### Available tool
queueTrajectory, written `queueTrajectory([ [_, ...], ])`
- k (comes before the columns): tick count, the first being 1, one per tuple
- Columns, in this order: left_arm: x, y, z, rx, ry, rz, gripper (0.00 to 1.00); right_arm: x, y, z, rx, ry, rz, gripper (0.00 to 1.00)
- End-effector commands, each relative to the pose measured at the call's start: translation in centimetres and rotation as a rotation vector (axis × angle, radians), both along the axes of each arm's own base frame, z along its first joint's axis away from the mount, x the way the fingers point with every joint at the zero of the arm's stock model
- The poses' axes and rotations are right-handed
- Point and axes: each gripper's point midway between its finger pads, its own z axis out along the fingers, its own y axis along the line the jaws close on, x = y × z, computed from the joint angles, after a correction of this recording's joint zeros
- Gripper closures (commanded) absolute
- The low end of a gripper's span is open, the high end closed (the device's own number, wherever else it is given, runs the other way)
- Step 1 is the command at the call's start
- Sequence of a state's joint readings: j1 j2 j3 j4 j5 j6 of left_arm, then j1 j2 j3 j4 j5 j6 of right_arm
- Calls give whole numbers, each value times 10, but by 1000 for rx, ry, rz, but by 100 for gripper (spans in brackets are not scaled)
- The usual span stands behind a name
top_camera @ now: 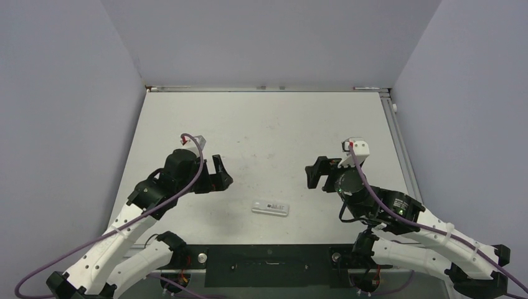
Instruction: Load the batteries into the remote control
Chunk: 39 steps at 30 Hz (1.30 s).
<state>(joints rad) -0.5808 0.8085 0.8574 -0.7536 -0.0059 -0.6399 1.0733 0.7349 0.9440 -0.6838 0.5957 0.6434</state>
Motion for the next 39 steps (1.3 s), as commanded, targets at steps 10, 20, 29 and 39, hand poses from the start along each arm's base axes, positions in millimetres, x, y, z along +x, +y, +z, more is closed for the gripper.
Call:
queueTrajectory([
  [10, -5, 39, 28, 30, -168, 112, 4, -8, -33, 6, 41, -6, -84, 15],
  [20, -10, 34, 22, 12, -203, 57, 4, -19, -15, -2, 20, 4, 75, 15],
  [29, -13, 32, 22, -8, -214, 43, 4, -17, 17, -49, -183, 85, 212, 2],
  [39, -17, 30, 27, -31, -233, 24, 4, -23, 69, -116, -592, 313, 564, 5],
])
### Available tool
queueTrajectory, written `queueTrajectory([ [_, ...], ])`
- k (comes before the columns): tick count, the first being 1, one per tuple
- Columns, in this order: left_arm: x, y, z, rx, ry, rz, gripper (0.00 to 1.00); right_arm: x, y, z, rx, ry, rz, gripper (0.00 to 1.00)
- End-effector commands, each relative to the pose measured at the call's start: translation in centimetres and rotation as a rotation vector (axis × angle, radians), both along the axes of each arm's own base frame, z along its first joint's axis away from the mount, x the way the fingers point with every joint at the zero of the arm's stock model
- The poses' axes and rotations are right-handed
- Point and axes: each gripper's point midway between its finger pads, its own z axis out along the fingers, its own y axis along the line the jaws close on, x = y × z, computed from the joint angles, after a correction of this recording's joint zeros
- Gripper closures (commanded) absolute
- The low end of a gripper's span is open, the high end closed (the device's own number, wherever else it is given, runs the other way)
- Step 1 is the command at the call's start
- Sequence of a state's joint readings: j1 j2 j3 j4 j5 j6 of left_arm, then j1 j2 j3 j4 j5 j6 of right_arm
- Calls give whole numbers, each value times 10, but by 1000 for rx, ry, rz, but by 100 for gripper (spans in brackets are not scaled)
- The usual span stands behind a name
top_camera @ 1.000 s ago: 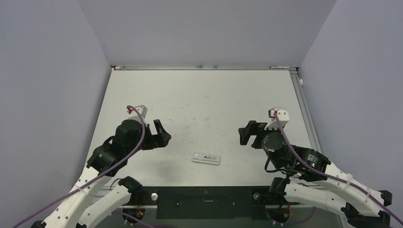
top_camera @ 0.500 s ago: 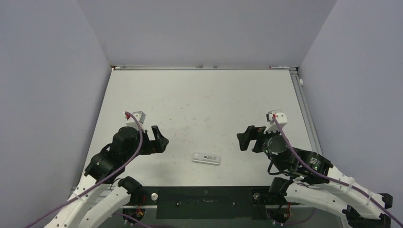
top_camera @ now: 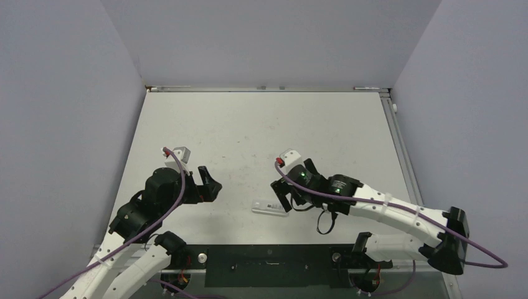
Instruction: Load the batteries into the remote control
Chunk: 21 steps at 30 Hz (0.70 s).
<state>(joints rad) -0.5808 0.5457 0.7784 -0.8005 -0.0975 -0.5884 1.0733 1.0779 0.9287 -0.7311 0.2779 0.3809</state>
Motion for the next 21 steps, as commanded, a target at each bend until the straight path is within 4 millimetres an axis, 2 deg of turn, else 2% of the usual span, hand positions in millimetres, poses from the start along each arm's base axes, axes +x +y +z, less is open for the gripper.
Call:
queueTrajectory([
  [1, 3, -5, 17, -40, -79, -26, 4, -1, 17, -17, -179, 74, 199, 4],
  [4, 1, -4, 22, -54, -104, -29, 4, -1, 25, -41, -254, 106, 296, 3],
  [11, 0, -3, 26, -68, -124, -29, 4, -9, 51, -68, -223, 109, 562, 2],
  [17, 0, -4, 26, -68, -124, -33, 4, -10, 59, -95, -258, 177, 646, 0],
  [21, 0, -5, 26, -69, -124, -36, 4, -8, 58, -114, -278, 242, 659, 5],
])
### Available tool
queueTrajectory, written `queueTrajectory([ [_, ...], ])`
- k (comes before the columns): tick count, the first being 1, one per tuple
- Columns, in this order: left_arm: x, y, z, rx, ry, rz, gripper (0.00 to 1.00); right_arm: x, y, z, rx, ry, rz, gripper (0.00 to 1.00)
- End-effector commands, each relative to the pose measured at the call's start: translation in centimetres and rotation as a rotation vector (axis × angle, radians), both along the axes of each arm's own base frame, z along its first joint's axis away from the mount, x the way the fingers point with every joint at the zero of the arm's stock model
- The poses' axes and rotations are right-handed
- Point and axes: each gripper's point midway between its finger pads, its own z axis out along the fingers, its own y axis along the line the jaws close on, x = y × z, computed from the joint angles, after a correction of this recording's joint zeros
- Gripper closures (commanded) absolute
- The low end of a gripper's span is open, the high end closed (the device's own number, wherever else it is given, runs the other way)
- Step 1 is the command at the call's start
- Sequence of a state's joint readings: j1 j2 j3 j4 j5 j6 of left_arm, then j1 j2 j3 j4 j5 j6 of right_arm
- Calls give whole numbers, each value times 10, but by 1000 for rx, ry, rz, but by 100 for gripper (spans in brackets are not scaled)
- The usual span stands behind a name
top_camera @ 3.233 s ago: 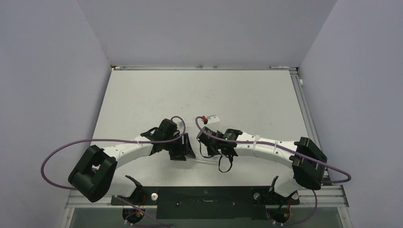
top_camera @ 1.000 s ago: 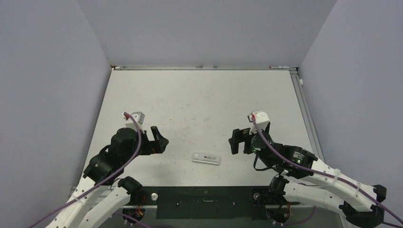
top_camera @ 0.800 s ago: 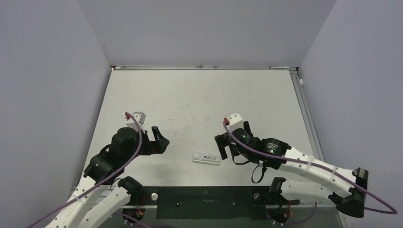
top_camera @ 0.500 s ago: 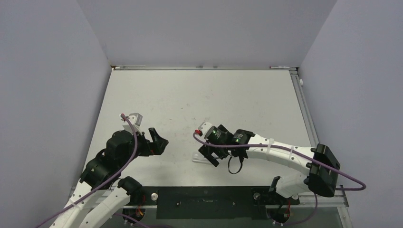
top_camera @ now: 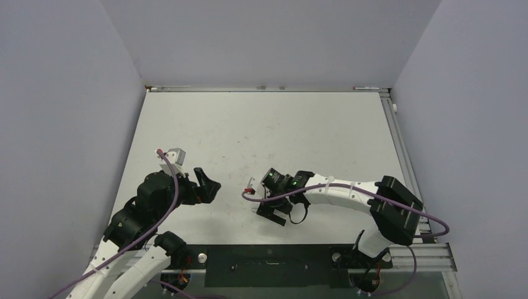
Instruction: Load the batteries into the remote control
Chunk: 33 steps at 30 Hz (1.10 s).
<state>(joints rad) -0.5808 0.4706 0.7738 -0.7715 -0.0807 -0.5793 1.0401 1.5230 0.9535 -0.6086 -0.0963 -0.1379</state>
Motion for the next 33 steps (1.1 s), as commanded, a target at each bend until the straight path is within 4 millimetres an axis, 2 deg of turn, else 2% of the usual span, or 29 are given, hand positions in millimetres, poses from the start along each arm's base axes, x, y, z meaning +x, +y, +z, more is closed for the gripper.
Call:
queueTrajectory([
  [1, 5, -4, 7, -13, -41, -16, 4, 6, 13, -10, 27, 52, 50, 7],
  [7, 6, -5, 5, -9, -34, -17, 4, 5, 6, -33, -32, 116, 48, 16],
  [14, 7, -6, 2, 1, -19, -18, 4, 2, 5, -44, -62, 159, 9, 39],
  [16, 7, -6, 1, 2, -12, -18, 4, -1, 7, -44, -60, 181, 7, 50],
  [18, 8, -6, 0, 3, -9, -16, 4, 0, 7, -44, -68, 186, -8, 66],
  [20, 8, -6, 0, 1, -7, -10, 4, 2, 6, -42, -70, 180, -38, 79],
  [22, 8, -5, 1, -3, -8, -2, 4, 5, 8, -35, -42, 166, -76, 90],
  [27, 8, -4, 6, -20, -26, 8, 4, 8, 11, -13, 48, 127, -145, 91],
  [33, 8, -20, 1, -78, 2, -39, 4, 7, 13, 11, 183, 103, -245, 91],
])
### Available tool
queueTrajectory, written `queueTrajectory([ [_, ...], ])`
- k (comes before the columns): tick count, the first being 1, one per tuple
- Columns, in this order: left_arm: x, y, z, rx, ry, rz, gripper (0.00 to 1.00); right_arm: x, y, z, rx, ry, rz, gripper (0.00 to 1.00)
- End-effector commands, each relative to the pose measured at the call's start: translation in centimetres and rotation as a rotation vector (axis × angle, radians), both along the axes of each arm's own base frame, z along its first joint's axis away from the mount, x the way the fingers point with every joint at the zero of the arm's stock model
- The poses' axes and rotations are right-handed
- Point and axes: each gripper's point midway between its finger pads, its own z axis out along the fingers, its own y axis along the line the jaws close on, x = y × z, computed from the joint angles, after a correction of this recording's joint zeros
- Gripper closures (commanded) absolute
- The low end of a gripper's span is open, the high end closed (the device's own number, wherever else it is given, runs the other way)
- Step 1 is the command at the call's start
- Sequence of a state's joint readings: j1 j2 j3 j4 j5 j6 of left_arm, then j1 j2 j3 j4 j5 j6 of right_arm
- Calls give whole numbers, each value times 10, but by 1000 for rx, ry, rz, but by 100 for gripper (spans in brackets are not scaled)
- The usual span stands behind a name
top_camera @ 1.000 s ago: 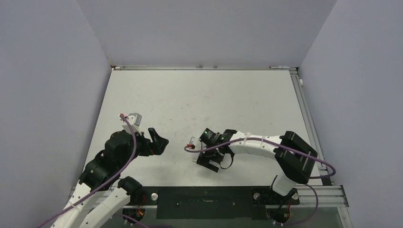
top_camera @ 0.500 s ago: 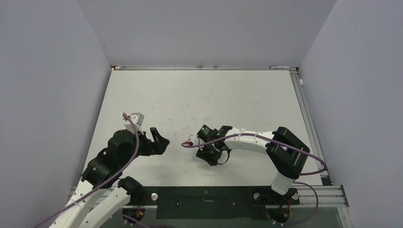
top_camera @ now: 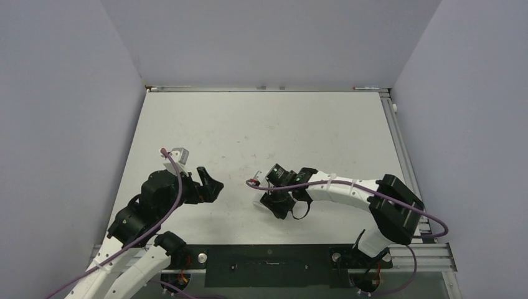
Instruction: Load the batteries into the remote control
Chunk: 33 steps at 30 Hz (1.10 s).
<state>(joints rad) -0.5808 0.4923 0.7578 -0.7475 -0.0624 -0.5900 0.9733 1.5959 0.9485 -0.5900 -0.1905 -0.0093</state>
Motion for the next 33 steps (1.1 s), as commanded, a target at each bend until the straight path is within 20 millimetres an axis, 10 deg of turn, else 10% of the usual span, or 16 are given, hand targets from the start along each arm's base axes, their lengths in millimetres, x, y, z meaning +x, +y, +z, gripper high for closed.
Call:
queueTrajectory([
  [1, 6, -17, 6, -85, -13, -31, 4, 10, 14, 37, 183, -62, -121, 91],
  [17, -12, -103, 27, -611, 12, -369, 4, -13, 15, 132, 754, -23, -251, 92],
  [33, -27, -130, 64, -817, -73, -556, 4, -50, 43, 205, 1174, 266, -263, 91],
])
